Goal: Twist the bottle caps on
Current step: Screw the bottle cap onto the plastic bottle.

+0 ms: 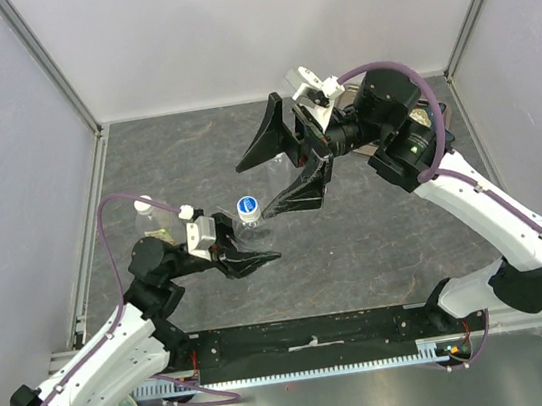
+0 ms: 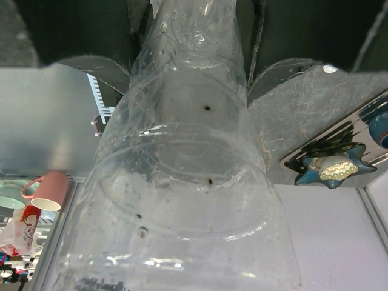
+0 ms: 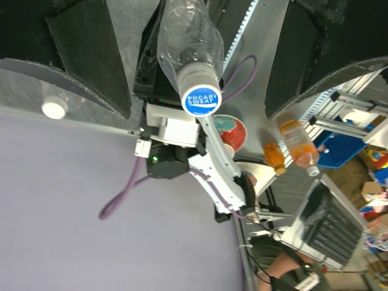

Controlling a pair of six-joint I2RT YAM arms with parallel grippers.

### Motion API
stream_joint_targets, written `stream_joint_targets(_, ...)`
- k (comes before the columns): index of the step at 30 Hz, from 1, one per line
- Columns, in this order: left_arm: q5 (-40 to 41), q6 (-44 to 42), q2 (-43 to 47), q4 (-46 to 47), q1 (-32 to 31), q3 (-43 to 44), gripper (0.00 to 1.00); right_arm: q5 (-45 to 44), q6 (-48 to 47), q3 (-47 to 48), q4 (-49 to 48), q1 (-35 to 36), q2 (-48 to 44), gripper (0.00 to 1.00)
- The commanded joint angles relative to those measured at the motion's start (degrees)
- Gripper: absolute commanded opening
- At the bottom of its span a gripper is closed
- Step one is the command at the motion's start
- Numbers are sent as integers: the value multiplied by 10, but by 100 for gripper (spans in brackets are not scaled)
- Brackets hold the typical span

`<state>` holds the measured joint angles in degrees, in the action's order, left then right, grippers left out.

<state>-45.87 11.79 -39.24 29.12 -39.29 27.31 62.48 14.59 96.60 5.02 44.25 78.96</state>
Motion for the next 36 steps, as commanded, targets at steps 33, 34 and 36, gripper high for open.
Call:
stream_joint_targets(33, 36, 23, -17, 23, -4, 42, 2, 109, 143, -54, -218, 12, 37, 52)
stream_joint_targets(34, 37, 24, -17, 23, -4, 42, 2, 108, 145, -55, -219, 12, 37, 51)
stream_joint_targets(36, 42, 24, -16, 23, -4, 42, 2, 110, 145, -57, -221, 13, 37, 45)
